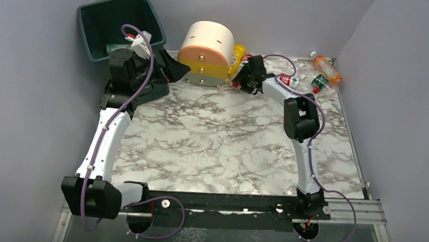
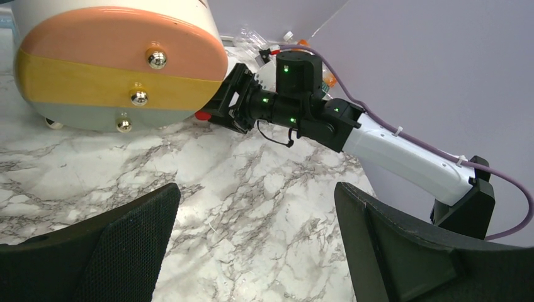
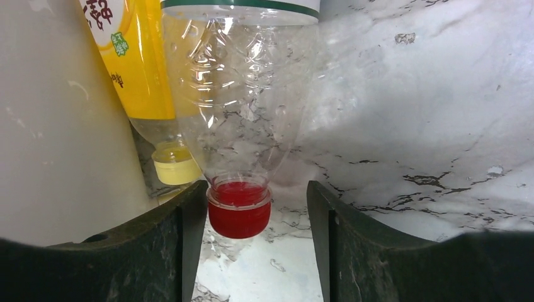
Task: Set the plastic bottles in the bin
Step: Pick up the plastic bottle at the center of the board.
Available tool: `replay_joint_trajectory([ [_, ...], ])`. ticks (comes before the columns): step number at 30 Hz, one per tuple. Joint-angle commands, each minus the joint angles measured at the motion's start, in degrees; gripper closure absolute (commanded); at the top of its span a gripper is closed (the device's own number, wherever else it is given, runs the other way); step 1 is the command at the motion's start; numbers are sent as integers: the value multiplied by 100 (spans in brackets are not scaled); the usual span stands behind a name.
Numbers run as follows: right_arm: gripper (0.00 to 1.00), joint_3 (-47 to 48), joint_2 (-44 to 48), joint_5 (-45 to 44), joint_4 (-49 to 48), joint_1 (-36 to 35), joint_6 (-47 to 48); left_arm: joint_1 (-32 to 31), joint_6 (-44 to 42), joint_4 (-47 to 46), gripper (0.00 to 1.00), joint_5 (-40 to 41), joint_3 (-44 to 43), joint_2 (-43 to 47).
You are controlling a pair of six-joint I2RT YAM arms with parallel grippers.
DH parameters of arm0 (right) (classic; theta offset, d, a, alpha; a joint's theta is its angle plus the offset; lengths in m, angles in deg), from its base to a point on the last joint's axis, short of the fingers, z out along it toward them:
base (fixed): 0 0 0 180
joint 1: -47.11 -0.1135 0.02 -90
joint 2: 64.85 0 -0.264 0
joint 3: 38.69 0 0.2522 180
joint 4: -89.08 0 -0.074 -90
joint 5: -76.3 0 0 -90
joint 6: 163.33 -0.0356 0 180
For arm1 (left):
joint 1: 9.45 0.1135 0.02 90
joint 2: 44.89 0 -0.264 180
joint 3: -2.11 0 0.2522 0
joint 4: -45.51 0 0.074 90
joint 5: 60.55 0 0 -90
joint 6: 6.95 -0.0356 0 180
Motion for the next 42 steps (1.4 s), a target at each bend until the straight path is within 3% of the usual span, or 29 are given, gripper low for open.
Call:
replay_joint_trajectory([
  [1, 40, 139, -252, -83, -89, 32, -269, -18, -96, -29, 1, 110, -212, 10],
  [3, 45, 134, -302, -43, -142, 32, -313, -18, -96, -29, 1, 110, -221, -8],
  [8, 69, -161, -178, -41, -323, 32, -310, -25, -114, -31, 1, 79, -181, -35],
  [11, 76, -440, 43, -129, -386, 32, -188, -40, -112, -25, 1, -7, -160, -81],
  [19, 81, -1547, 1128, -350, -686, 36, 356, -205, -46, -92, 1, -149, -164, -141],
  [33, 86, -3610, 3862, -210, -889, -50, 1941, -329, 147, -293, 1, -271, -88, -84],
  [42, 85, -4302, 5345, 291, -772, -416, 3369, -384, 1134, -1631, 1, -932, 404, -159],
])
